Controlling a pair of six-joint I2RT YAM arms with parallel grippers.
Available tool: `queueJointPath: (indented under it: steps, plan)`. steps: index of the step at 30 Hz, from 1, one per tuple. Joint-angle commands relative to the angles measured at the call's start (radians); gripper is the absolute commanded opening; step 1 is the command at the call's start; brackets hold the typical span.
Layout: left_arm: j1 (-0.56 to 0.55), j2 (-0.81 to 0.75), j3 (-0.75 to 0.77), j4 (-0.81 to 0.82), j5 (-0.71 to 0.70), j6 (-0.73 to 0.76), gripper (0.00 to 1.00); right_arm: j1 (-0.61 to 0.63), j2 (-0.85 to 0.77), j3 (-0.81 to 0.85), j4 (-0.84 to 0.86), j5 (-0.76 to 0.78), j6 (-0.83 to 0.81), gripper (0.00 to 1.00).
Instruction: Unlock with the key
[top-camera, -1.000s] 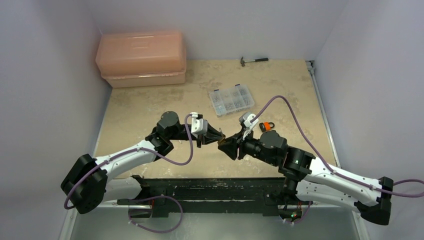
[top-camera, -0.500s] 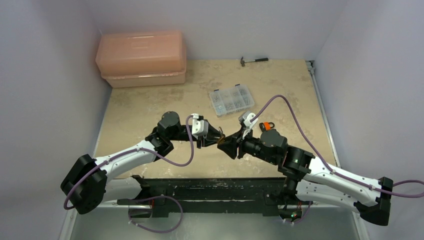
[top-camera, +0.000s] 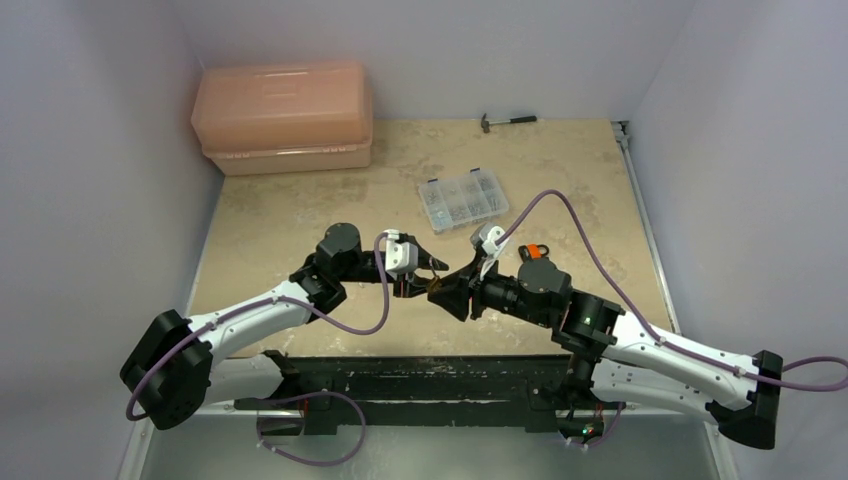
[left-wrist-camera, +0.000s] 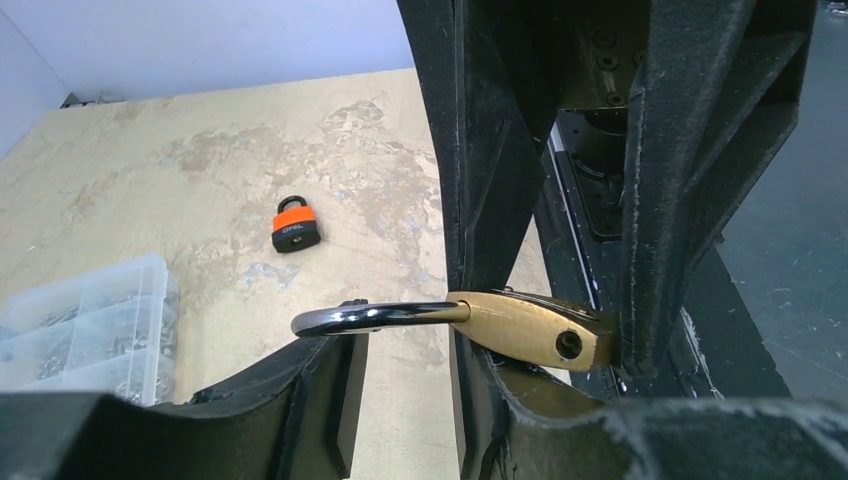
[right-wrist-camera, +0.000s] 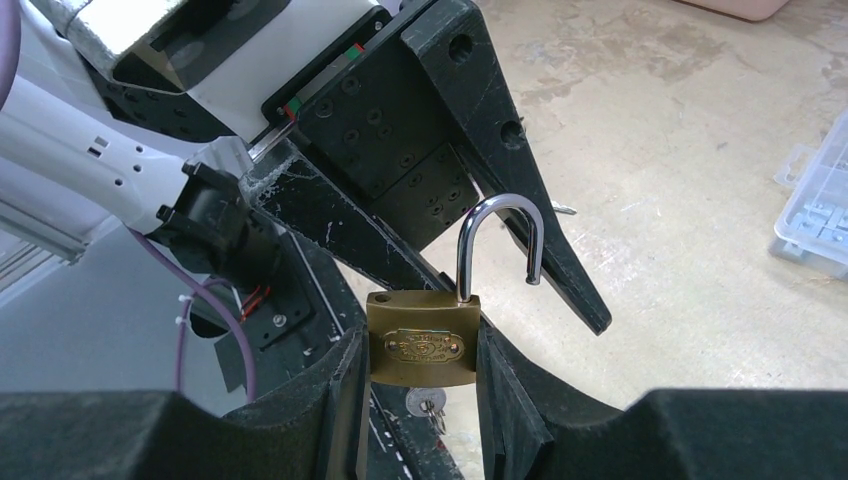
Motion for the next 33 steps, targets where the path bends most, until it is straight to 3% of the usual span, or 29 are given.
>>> queueJointPath:
  steps: [1, 4, 8, 10, 12, 17, 22, 30, 33]
  plan:
    - [-0.016, -0.029, 0.040, 0.046, -0.007, 0.036, 0.40, 0.008, -0.012, 0.011, 0.075, 0.023, 0.011, 0.00]
    - [-0.017, -0.037, 0.038, 0.028, -0.034, 0.055, 0.51, 0.007, -0.053, -0.007, 0.075, 0.061, 0.051, 0.00]
    - [-0.016, -0.063, 0.024, 0.033, -0.138, 0.054, 0.70, 0.007, -0.110, -0.018, 0.029, 0.233, 0.093, 0.00]
    - [-0.016, -0.079, 0.014, 0.042, -0.183, 0.057, 0.88, 0.007, -0.129, -0.020, -0.009, 0.308, 0.109, 0.00]
    - [-0.016, -0.092, 0.008, 0.042, -0.209, 0.063, 0.97, 0.007, -0.138, -0.017, -0.052, 0.389, 0.132, 0.00]
    - [-0.011, -0.142, 0.027, -0.012, -0.372, 0.092, 0.99, 0.007, -0.122, 0.004, -0.197, 0.609, 0.235, 0.00]
    - [-0.001, -0.220, 0.018, 0.029, -0.669, 0.083, 0.99, 0.007, -0.009, 0.031, -0.320, 0.720, 0.344, 0.00]
    - [0.075, -0.195, 0.118, -0.019, -1.387, 0.020, 0.99, -0.041, 0.311, 0.119, -0.381, 0.664, 0.446, 0.00]
    - [0.136, -0.177, 0.180, -0.135, -1.498, -0.065, 0.99, -0.077, 0.430, 0.161, -0.354, 0.580, 0.436, 0.00]
